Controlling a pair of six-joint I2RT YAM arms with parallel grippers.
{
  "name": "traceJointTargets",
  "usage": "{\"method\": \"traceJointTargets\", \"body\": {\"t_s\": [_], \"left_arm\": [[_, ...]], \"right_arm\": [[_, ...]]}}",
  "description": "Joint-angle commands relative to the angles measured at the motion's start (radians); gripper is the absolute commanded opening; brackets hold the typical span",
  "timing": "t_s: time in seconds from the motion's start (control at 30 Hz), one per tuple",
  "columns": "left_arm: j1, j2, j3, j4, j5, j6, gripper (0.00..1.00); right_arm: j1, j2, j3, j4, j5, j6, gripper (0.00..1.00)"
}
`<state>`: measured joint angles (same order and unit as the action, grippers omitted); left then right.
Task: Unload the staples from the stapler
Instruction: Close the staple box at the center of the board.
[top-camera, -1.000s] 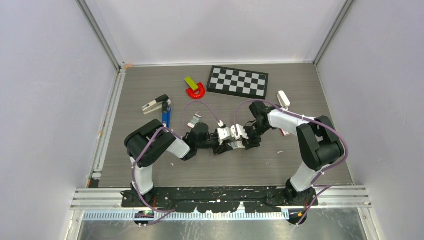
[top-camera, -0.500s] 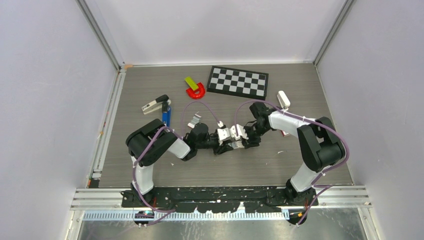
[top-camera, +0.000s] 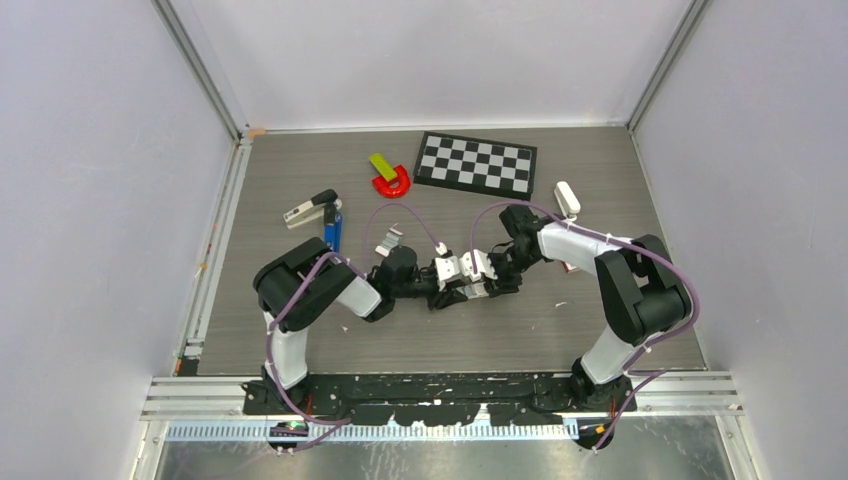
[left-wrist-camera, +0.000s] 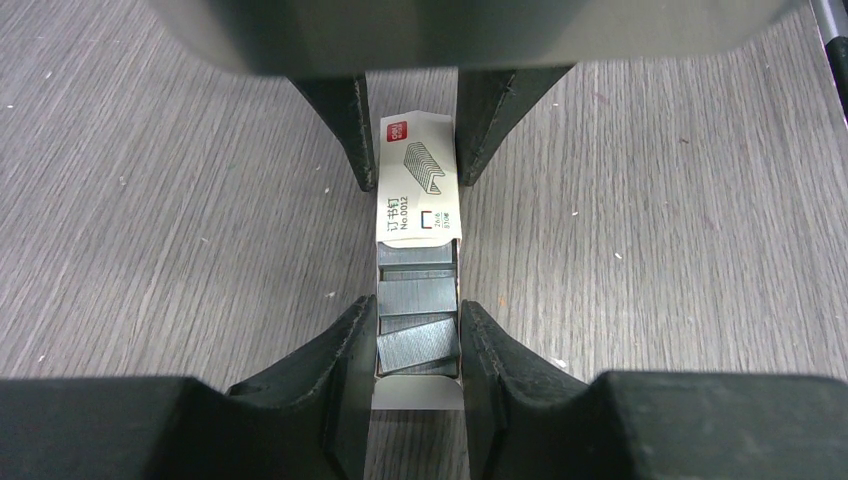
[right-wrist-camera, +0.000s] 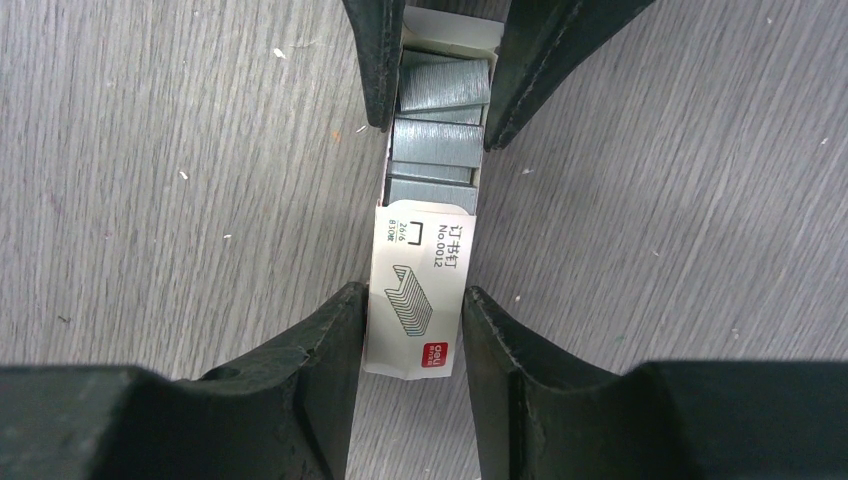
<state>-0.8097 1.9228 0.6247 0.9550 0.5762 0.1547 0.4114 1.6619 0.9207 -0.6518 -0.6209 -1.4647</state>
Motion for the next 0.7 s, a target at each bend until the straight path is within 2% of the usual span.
{"method": "traceJointTargets", "body": {"t_s": [0.0, 0.1, 0.27, 0.4, 0.57, 0.67], "left_arm": [[-0.006, 0.047, 0.0, -0.071, -0.043, -0.037, 0.36], [-0.006, 0.045, -0.004, -0.056, -0.057, -0.061, 0.42], [-0.007, 0.008, -0.029, -0.001, -0.08, -0.116, 0.62], [-0.006, -0.053, -0.045, 0.015, -0.096, -0.149, 0.72], [-0.006, -0.183, -0.094, 0.017, -0.154, -0.227, 0.8], [-0.005, -0.292, -0.12, -0.053, -0.214, -0.276, 0.81]], "right_arm": [[0.026, -0.013, 0.009, 0.032, -0.073, -0.048, 0.49], [0.024, -0.022, 0.009, 0.037, -0.073, -0.035, 0.56], [0.016, -0.058, 0.021, 0.032, -0.079, 0.001, 0.65], [0.001, -0.092, 0.036, -0.011, -0.088, 0.003, 0.72], [-0.031, -0.135, 0.092, -0.183, -0.099, -0.088, 0.74], [-0.046, -0.168, 0.119, -0.257, -0.093, -0.091, 0.74]]}}
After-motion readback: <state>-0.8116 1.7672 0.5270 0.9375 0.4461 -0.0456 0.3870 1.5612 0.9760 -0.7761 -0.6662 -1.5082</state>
